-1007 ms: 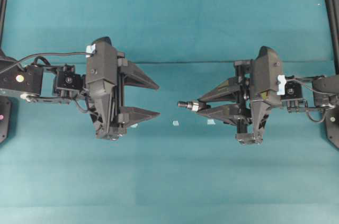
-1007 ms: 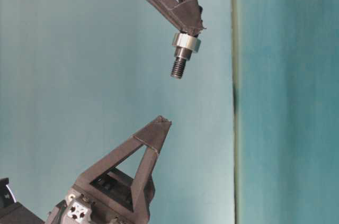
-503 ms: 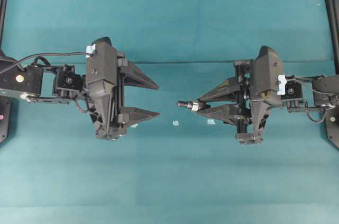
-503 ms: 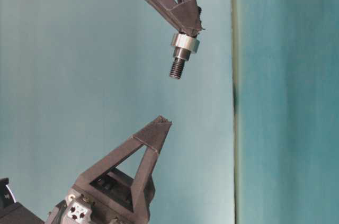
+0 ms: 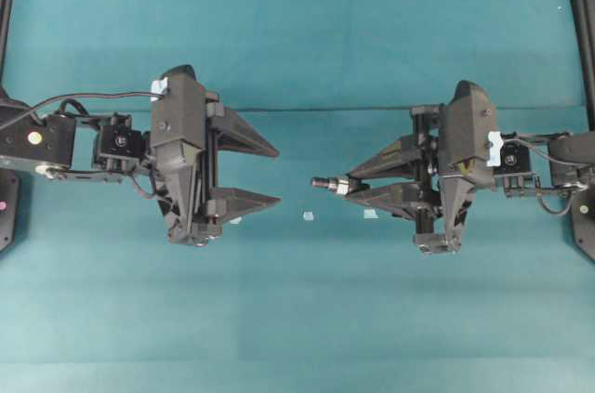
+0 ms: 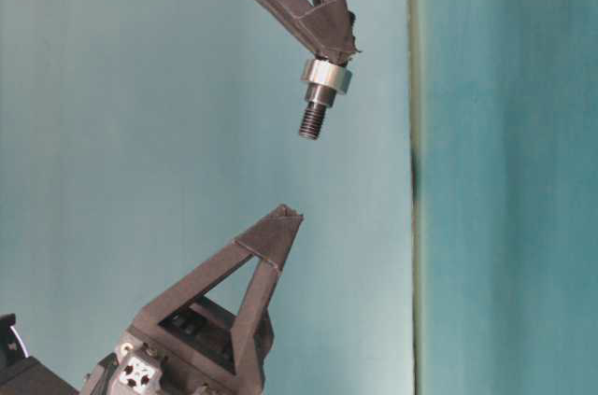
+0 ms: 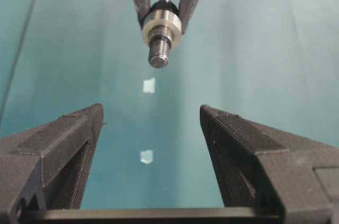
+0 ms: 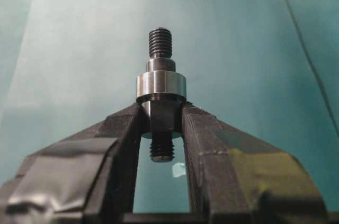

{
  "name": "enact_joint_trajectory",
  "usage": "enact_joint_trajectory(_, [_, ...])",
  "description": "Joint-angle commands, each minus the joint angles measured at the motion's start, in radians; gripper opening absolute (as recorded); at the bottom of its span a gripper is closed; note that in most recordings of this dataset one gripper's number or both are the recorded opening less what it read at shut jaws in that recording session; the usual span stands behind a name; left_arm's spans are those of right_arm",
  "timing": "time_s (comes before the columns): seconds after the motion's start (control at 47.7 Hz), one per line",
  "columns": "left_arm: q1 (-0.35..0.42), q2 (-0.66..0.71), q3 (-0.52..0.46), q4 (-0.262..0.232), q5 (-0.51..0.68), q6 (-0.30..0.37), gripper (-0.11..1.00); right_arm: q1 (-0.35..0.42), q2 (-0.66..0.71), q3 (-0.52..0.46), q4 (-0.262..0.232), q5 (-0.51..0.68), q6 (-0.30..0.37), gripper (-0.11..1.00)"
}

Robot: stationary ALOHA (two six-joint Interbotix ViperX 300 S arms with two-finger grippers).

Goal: Insert the washer onto the shaft with both hands.

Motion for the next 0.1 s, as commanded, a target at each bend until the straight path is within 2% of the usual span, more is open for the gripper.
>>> enact_joint_trajectory(0.0, [-0.003, -0.017, -0.008, 0.002, -0.005, -0.002, 0.81, -0.002, -0.006, -0.008, 0.002, -0.011, 0.006, 0.0])
enact_joint_trajectory(0.084, [-0.003, -0.017, -0.008, 0.002, -0.005, -0.002, 0.81, -0.002, -0.005, -0.008, 0.002, -0.011, 0.006, 0.0])
